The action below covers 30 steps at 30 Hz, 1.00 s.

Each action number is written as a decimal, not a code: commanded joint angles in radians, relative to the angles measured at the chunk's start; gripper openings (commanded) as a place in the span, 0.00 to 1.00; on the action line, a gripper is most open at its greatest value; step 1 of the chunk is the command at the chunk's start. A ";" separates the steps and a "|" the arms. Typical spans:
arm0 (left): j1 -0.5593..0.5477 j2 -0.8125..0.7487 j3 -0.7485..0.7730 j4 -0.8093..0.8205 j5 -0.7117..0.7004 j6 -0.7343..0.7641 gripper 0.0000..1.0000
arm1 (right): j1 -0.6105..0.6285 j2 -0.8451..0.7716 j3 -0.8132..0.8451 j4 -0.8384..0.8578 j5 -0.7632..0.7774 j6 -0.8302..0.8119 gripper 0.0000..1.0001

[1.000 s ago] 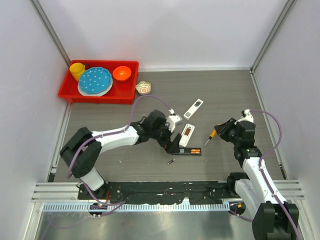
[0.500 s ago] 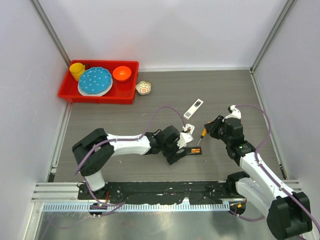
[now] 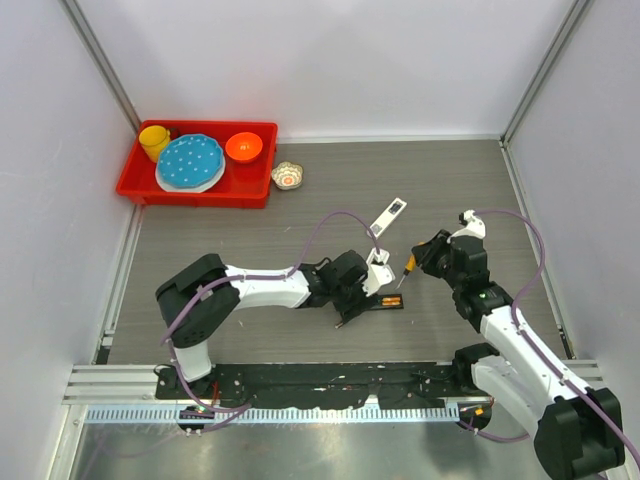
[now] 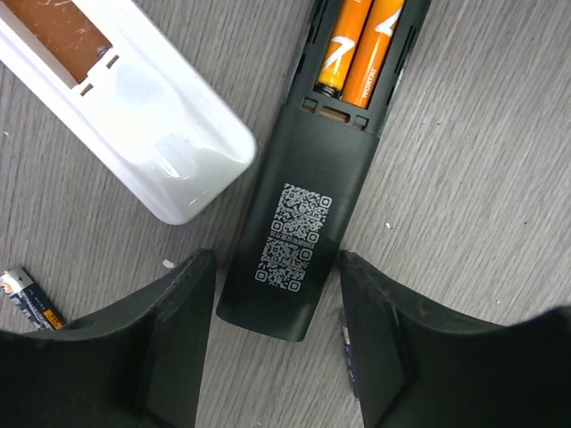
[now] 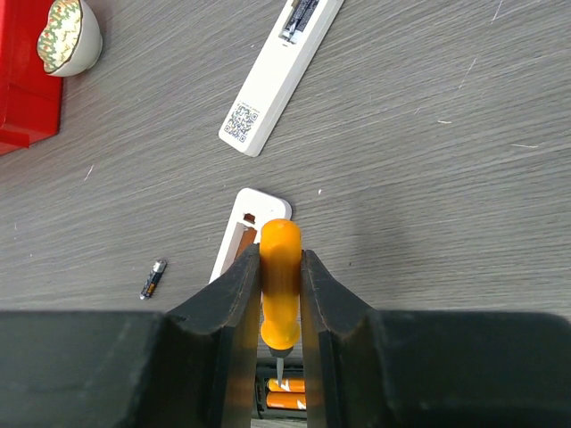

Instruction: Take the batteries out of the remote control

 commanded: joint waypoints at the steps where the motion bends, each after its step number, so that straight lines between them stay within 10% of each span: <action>1: -0.009 0.017 0.010 -0.034 0.009 0.011 0.54 | 0.009 -0.028 0.043 0.004 0.014 -0.022 0.01; 18: -0.009 -0.127 -0.107 -0.072 -0.062 -0.050 0.39 | 0.181 0.047 0.043 0.108 0.101 -0.027 0.01; 30: -0.007 -0.066 0.011 -0.078 -0.055 -0.001 0.75 | 0.214 0.068 0.063 0.130 0.135 -0.027 0.01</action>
